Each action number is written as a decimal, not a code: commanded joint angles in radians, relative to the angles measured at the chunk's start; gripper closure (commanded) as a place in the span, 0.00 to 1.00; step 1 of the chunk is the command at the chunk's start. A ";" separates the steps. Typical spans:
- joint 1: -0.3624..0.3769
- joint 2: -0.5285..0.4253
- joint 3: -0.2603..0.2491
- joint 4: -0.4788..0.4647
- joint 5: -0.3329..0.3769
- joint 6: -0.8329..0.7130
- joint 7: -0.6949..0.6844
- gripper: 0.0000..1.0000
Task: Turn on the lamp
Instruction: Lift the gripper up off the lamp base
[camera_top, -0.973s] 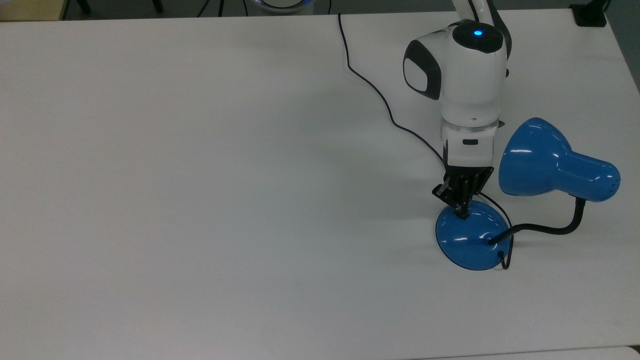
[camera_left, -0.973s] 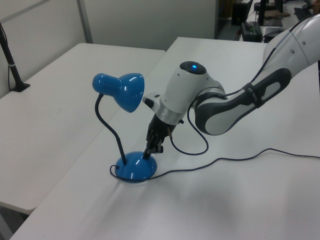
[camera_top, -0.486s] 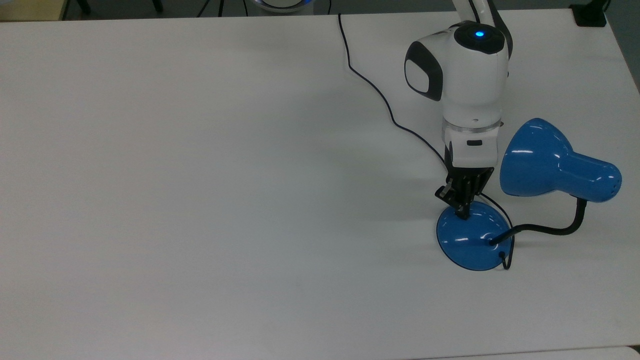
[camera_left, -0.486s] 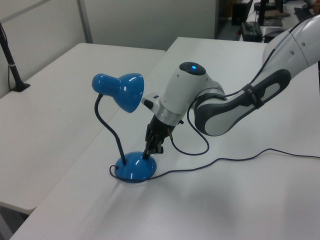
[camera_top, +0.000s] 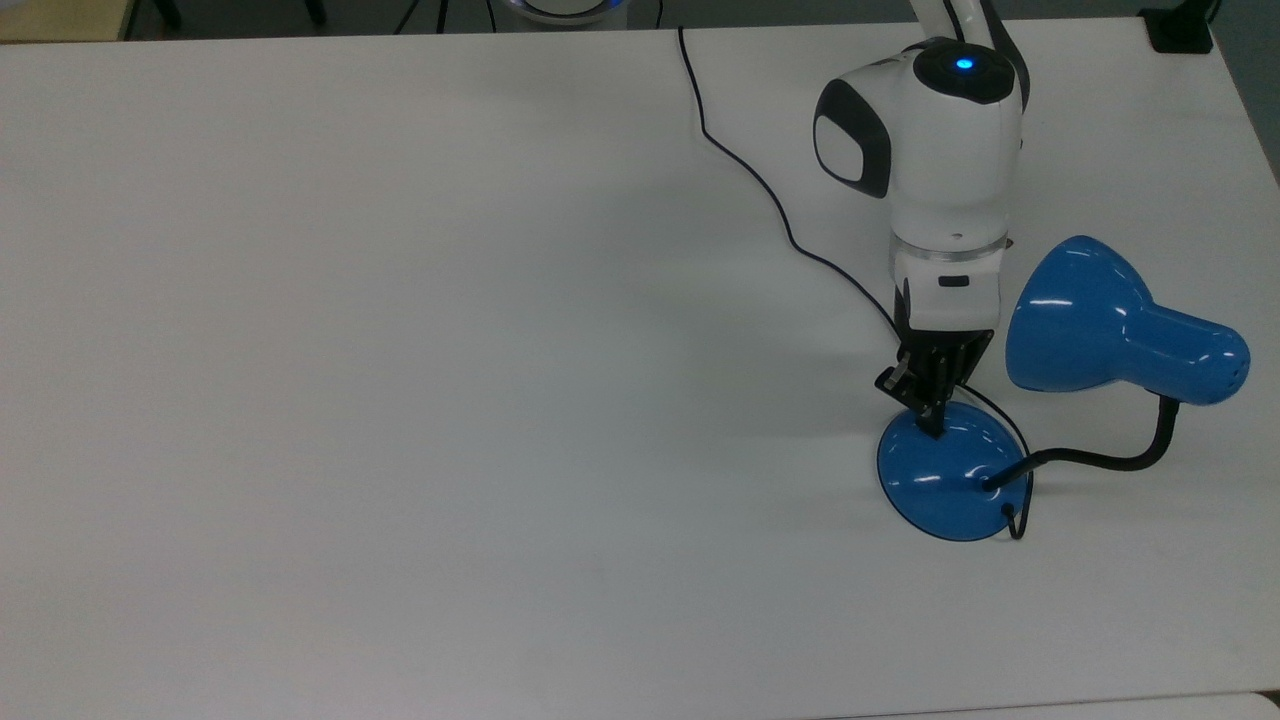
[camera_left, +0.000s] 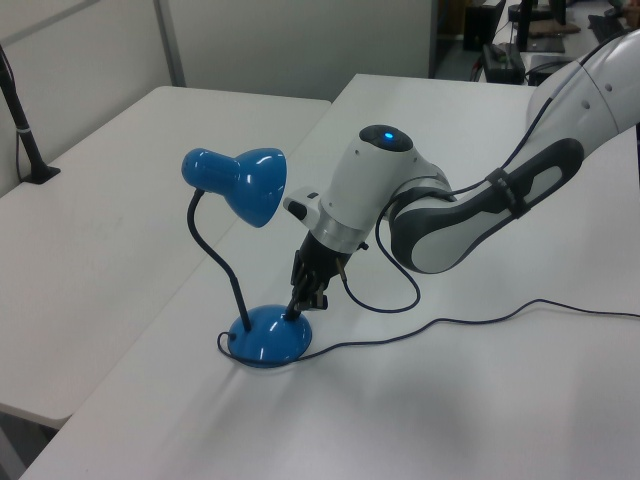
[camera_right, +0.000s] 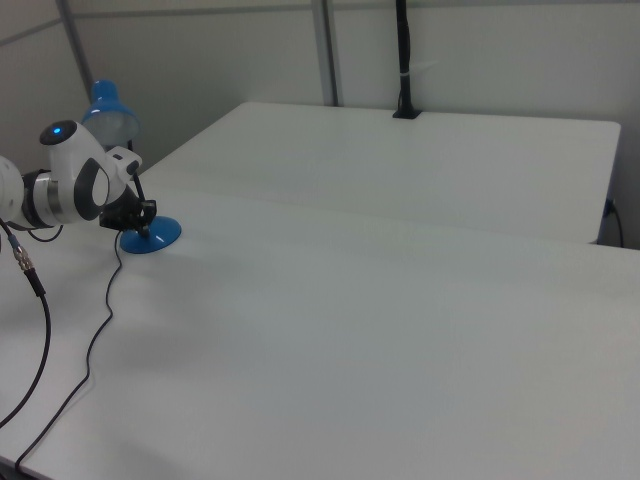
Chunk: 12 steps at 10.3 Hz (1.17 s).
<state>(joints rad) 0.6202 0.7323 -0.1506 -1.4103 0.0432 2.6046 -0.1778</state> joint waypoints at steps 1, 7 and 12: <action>-0.007 -0.151 0.005 -0.171 0.018 -0.021 0.011 0.94; -0.077 -0.298 0.008 -0.176 0.020 -0.351 0.029 1.00; -0.060 -0.102 0.000 -0.061 0.007 -0.157 0.021 1.00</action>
<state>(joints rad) 0.5479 0.5247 -0.1415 -1.5531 0.0460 2.3722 -0.1674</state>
